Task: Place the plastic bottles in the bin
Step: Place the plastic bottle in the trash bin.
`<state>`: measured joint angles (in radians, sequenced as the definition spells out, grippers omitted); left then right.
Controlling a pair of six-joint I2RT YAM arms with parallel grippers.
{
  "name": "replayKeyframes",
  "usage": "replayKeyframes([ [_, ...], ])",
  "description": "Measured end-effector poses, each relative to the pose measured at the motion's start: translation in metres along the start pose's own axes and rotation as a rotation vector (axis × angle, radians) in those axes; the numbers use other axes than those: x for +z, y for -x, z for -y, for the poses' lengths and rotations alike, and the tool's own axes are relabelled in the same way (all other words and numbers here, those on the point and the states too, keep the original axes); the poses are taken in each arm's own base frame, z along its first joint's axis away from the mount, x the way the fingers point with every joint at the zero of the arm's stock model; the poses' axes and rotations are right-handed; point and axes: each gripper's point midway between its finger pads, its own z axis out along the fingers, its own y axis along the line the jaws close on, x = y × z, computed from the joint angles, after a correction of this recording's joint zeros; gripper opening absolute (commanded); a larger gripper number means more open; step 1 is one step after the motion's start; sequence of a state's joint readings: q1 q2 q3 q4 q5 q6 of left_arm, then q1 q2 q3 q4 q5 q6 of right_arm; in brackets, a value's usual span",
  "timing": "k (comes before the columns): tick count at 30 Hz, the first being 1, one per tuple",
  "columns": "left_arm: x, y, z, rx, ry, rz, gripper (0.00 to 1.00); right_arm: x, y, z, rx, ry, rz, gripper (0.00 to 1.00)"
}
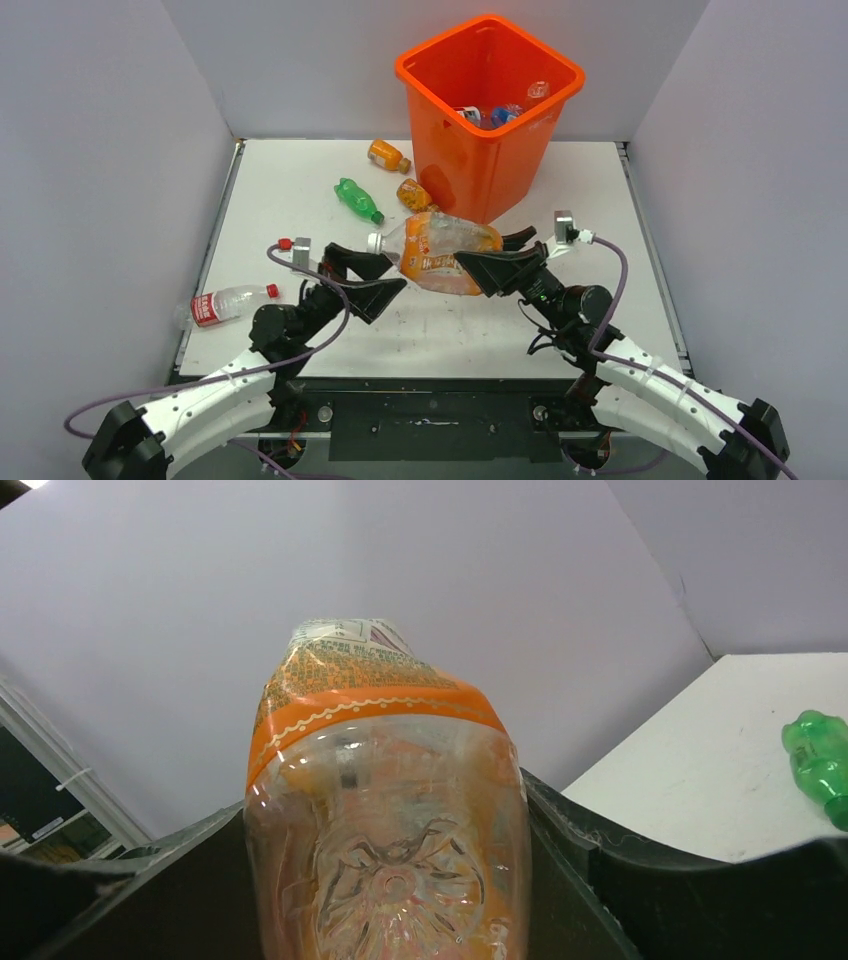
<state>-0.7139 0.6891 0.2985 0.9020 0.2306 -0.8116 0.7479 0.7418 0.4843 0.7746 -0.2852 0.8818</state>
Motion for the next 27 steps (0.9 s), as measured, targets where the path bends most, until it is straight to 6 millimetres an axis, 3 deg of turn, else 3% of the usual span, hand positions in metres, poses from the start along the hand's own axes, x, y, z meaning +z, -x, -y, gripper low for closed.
replayKeyframes([
  [4,0.004,-0.025,0.014,-0.119,-0.067,-0.007,0.96,0.002,-0.024,0.001,0.039,-0.003,-0.001,0.28],
  [10,0.006,-0.013,0.064,-0.093,-0.232,0.085,0.96,0.005,-0.018,-0.038,0.066,0.094,0.083,0.28],
  [13,0.008,-0.008,0.073,-0.067,-0.259,0.122,0.96,0.005,-0.016,-0.046,0.074,0.109,0.115,0.28],
  [19,0.011,-0.006,0.072,-0.028,-0.255,0.163,0.96,-0.001,-0.017,-0.040,0.123,0.056,0.187,0.28],
  [27,0.010,-0.014,0.079,-0.005,-0.283,0.135,0.96,-0.015,-0.019,-0.008,0.084,-0.085,0.222,0.29],
])
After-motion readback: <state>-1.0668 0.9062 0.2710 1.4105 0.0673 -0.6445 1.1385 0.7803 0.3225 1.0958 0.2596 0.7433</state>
